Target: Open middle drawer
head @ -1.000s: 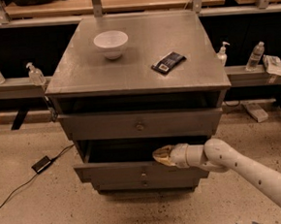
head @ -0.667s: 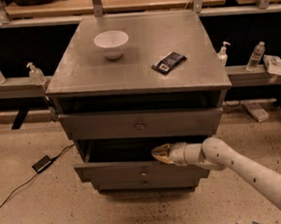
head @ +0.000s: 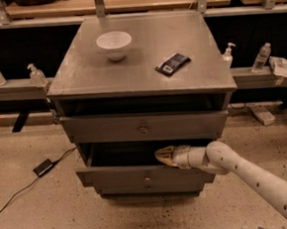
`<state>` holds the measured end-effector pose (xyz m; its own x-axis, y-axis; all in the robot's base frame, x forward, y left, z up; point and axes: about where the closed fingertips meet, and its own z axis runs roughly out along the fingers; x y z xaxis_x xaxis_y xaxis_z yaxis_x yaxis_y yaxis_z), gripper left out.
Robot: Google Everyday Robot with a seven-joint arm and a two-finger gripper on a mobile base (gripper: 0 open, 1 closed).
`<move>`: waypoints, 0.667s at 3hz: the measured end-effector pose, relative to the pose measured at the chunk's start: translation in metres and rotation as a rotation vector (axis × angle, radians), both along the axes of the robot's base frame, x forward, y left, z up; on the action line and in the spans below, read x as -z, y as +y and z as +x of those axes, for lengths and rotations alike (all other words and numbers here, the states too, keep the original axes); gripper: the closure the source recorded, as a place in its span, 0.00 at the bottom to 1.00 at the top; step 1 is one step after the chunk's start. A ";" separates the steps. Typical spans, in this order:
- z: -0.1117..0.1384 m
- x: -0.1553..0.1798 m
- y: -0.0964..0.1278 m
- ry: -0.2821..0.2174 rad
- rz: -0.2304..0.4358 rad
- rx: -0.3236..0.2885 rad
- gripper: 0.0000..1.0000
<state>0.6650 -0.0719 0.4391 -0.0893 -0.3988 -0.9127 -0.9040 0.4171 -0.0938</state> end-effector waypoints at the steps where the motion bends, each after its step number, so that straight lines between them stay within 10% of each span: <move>1: -0.002 -0.003 0.000 0.001 -0.004 -0.003 1.00; 2: -0.019 -0.017 0.003 0.006 -0.034 -0.031 1.00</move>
Offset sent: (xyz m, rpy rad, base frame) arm -0.0374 -0.0012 0.0347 -0.0725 0.0105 0.0535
